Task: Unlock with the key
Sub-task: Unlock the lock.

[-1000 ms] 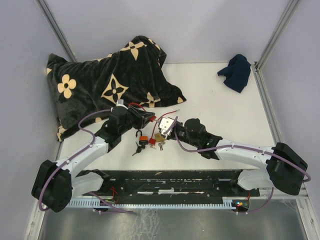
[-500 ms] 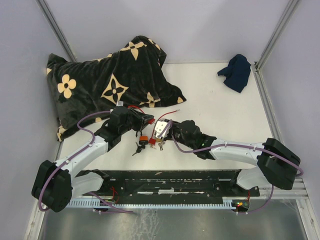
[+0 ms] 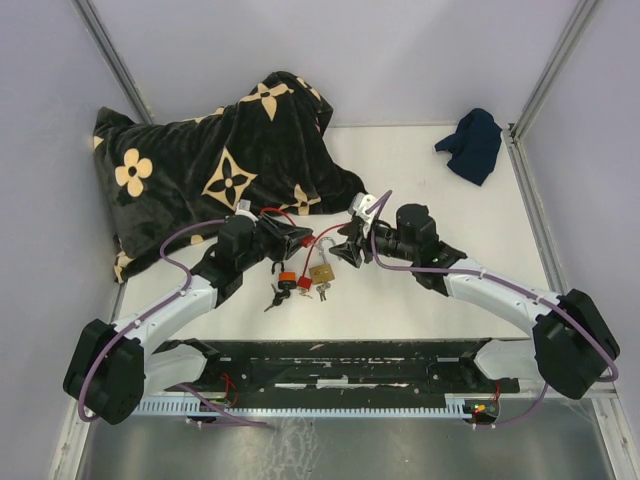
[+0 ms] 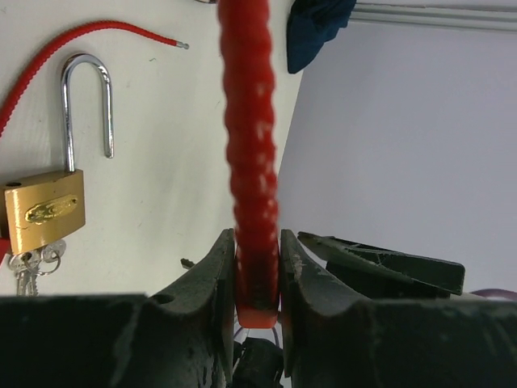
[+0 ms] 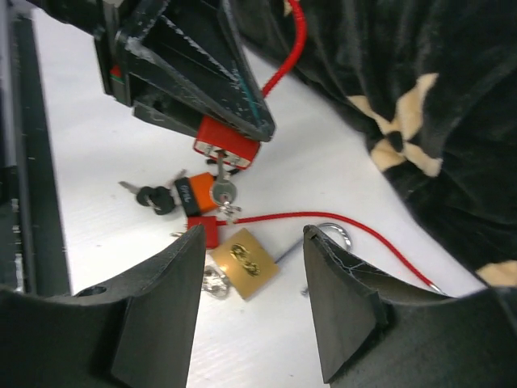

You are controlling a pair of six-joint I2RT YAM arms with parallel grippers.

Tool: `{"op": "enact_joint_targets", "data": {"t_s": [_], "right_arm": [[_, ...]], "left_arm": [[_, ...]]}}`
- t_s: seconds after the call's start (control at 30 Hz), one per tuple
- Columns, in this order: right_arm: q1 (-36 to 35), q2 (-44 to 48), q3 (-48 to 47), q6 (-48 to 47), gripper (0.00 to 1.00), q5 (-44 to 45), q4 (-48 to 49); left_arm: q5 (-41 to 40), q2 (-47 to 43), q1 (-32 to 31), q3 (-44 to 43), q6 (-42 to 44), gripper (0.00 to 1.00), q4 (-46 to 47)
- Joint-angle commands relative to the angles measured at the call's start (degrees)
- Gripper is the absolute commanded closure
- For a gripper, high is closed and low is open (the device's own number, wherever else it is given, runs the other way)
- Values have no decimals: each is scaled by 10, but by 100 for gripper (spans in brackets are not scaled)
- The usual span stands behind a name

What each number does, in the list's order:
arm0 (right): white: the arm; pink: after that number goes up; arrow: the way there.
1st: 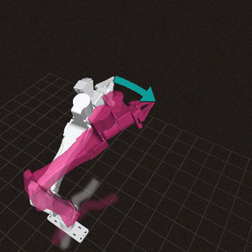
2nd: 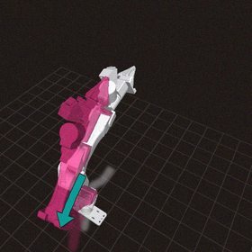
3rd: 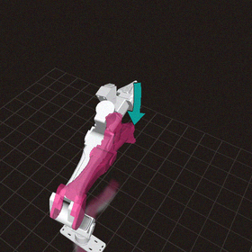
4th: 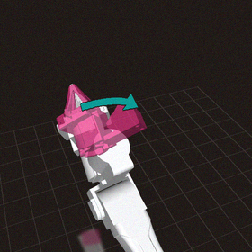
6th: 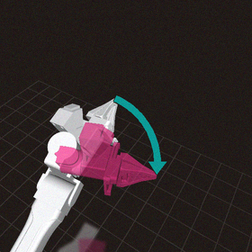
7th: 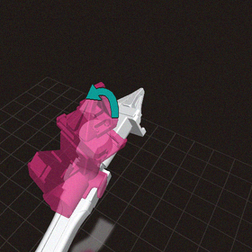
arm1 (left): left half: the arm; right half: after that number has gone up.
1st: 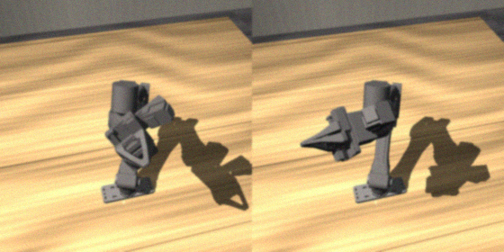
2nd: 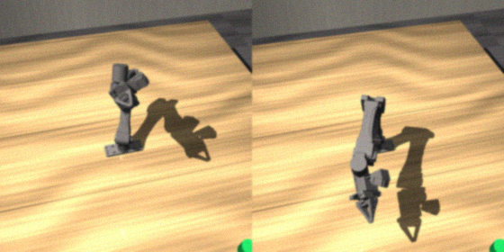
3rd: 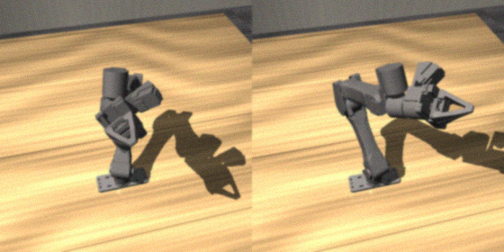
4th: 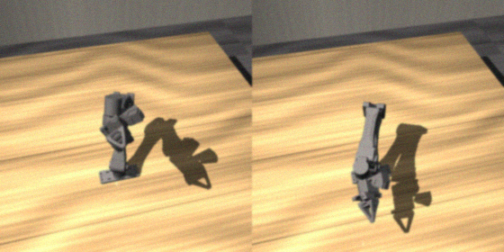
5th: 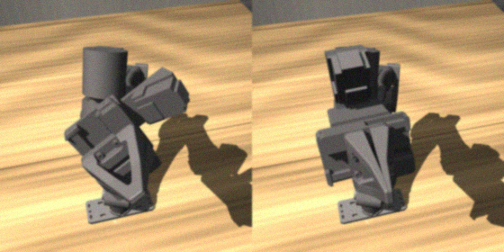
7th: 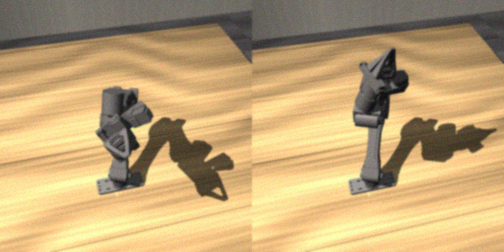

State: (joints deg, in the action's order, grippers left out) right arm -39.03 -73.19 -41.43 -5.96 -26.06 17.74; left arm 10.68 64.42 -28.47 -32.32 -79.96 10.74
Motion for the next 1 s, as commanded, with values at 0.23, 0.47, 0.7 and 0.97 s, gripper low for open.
{"op": "enact_joint_targets", "data": {"t_s": [0.23, 0.47, 0.7, 0.97], "right_arm": [[19, -37, -28, 78, 40, -121, 86], [19, -61, -41, 71, 43, -138, 98], [19, -78, -49, 75, 50, -143, 110], [19, -86, -55, 89, 62, -152, 118]], "left_arm": [[48, -15, 0, 6, 27, 97, 118], [60, -10, 1, 5, 28, 97, 133], [65, -9, 1, 4, 28, 97, 142], [68, -7, 0, 4, 27, 97, 148]]}}
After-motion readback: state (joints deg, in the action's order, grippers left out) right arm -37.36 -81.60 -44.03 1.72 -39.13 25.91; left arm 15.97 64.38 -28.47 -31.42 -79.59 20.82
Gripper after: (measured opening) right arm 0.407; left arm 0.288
